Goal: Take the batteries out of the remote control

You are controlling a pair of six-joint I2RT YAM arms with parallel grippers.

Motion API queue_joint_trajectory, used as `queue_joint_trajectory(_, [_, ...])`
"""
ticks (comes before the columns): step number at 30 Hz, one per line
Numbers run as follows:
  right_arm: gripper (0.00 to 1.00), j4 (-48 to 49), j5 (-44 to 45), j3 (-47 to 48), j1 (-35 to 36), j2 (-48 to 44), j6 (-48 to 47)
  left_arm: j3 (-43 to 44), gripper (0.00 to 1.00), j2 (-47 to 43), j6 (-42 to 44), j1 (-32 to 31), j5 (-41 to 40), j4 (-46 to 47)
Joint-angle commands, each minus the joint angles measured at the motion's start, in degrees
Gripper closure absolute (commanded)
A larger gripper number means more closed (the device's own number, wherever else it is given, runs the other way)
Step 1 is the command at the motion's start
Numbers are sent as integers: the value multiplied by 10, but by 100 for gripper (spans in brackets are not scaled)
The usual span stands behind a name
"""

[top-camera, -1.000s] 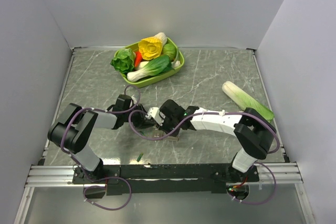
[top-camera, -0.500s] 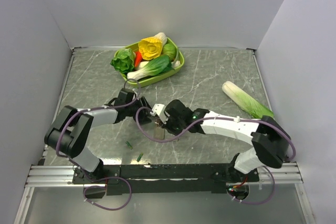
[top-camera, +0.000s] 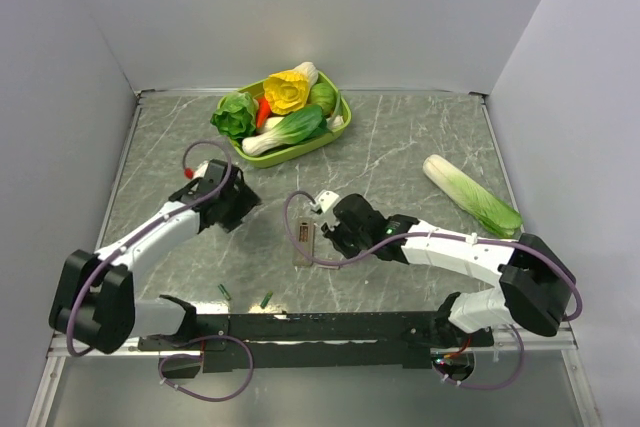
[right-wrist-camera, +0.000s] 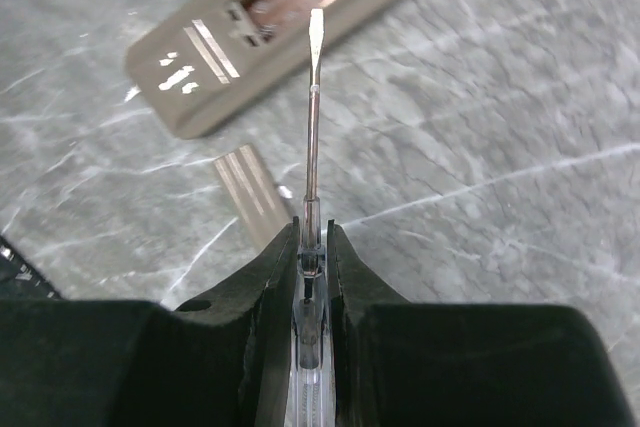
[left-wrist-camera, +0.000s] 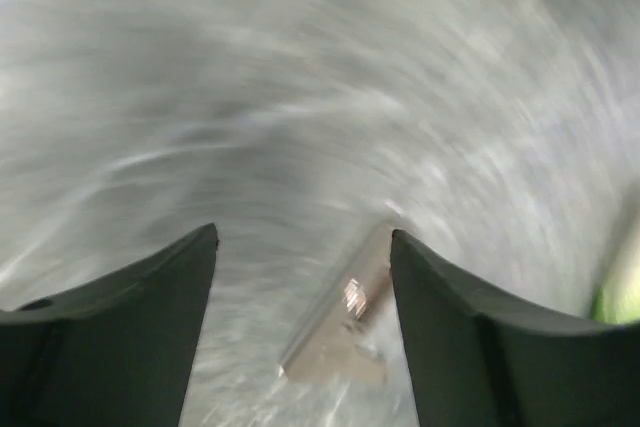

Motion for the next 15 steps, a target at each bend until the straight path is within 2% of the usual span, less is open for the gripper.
queue_joint_trajectory(1, [100, 36, 21, -10, -12, -21, 40, 46, 29, -37, -172, 9, -213, -283])
queue_joint_trajectory(4, [100, 36, 18, -8, -14, -26, 38, 49, 27, -81, -231, 8, -240, -353])
queue_joint_trajectory(7, [100, 47, 6, -15, -16, -38, 42, 16, 26, -131, -273, 11, -229, -363])
queue_joint_trajectory(11, [100, 56, 7, -29, -16, -54, 42, -4, 25, -153, -348, 12, -243, -457])
queue_joint_trajectory(15, [100, 70, -19, -42, -18, -66, 46, -33, 25, -175, -405, 11, -258, -483])
